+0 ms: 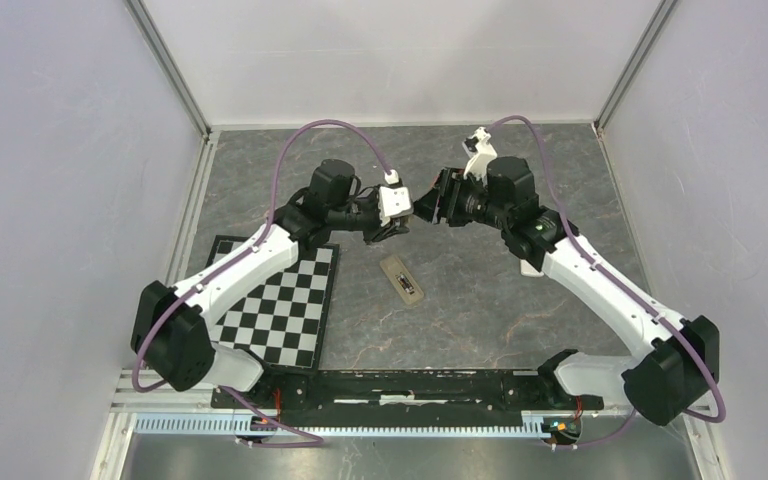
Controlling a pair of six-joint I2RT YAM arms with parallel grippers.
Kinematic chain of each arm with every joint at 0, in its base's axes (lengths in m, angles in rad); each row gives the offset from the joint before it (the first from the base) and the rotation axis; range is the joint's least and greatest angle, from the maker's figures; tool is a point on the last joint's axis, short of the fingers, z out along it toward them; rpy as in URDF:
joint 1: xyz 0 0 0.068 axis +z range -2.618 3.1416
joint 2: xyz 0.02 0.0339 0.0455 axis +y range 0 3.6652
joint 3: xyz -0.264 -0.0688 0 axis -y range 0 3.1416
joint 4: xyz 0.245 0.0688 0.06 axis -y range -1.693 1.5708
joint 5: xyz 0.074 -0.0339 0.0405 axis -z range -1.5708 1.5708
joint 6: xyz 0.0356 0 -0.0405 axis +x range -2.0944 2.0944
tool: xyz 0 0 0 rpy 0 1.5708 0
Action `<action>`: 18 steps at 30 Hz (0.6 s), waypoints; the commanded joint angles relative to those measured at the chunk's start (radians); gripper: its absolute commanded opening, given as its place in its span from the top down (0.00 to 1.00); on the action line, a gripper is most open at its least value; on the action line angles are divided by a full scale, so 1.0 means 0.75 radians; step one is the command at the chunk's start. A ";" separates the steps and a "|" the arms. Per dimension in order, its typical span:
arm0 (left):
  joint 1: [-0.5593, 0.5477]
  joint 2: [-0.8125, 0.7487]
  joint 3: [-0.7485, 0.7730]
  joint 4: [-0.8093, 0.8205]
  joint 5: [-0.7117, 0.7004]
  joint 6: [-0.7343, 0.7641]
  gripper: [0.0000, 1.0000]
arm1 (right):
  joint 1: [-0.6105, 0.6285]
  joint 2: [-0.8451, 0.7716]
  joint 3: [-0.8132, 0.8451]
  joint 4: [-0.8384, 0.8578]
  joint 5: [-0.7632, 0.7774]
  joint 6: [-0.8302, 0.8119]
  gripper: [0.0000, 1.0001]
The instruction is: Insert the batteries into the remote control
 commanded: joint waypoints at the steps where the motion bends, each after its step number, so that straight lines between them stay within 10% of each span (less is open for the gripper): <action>1: -0.009 0.040 0.076 -0.126 -0.020 0.139 0.82 | 0.026 0.038 0.073 -0.046 0.062 -0.073 0.37; 18: -0.017 0.096 0.109 -0.174 -0.042 0.190 0.78 | 0.046 0.144 0.080 -0.049 -0.115 0.074 0.52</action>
